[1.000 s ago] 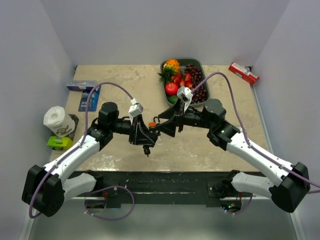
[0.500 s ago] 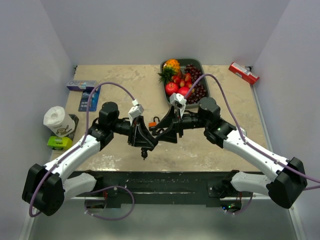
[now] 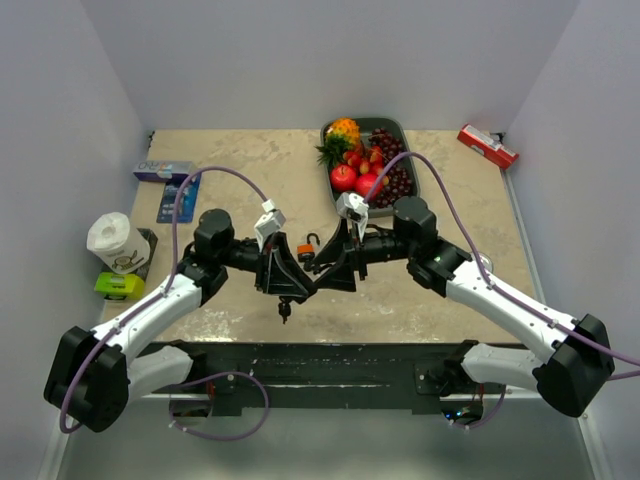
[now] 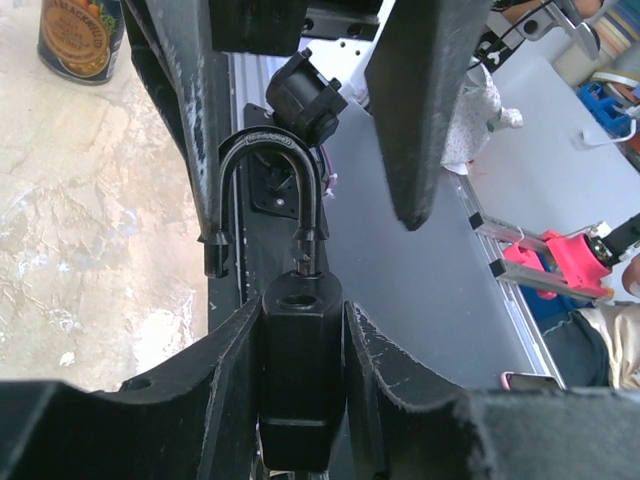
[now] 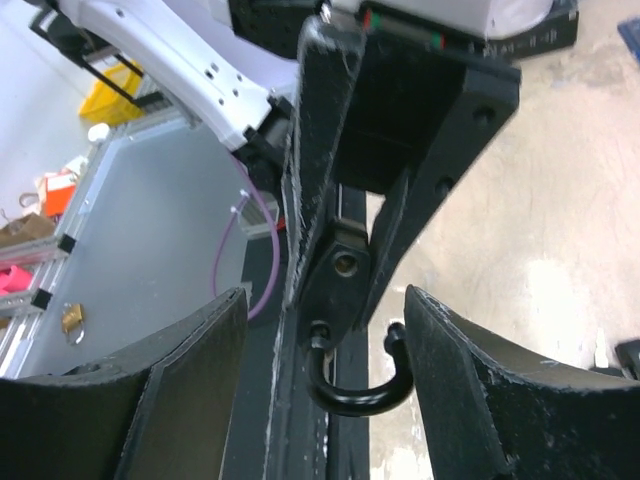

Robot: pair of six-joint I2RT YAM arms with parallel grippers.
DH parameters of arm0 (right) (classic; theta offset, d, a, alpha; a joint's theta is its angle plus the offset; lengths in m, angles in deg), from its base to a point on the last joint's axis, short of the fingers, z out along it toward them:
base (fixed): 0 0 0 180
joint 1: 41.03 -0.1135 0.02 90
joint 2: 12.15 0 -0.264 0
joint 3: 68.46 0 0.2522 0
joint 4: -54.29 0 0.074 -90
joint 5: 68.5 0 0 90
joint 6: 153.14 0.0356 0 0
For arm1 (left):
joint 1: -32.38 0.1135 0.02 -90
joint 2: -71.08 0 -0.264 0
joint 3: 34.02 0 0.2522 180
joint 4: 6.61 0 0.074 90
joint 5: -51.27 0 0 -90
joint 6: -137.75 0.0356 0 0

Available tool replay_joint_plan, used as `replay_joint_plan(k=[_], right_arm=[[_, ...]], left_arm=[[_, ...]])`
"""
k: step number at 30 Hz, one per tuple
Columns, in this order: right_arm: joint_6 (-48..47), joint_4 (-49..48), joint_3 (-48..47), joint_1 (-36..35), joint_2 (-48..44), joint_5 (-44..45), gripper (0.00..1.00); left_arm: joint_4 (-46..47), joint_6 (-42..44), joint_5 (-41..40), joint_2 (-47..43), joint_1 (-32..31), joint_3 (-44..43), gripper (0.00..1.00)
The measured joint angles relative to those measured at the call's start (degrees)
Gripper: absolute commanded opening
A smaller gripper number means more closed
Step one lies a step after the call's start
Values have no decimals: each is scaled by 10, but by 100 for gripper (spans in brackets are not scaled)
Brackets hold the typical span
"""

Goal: Unlock with the key

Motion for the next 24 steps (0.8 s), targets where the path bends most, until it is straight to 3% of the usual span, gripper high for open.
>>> replay_joint_plan(k=[8, 13, 18, 24], right_arm=[[-38, 72, 0, 0, 1, 28, 61], [-47, 92, 0, 0, 1, 31, 70], [-46, 94, 0, 0, -8, 64, 70], [-42, 93, 3, -1, -11, 123, 70]], left_arm=[[-42, 35, -15, -4, 1, -1, 0], [-56, 45, -21, -4, 3, -1, 0], [-78, 61, -34, -2, 4, -4, 0], [-137, 102, -108, -7, 5, -9, 0]])
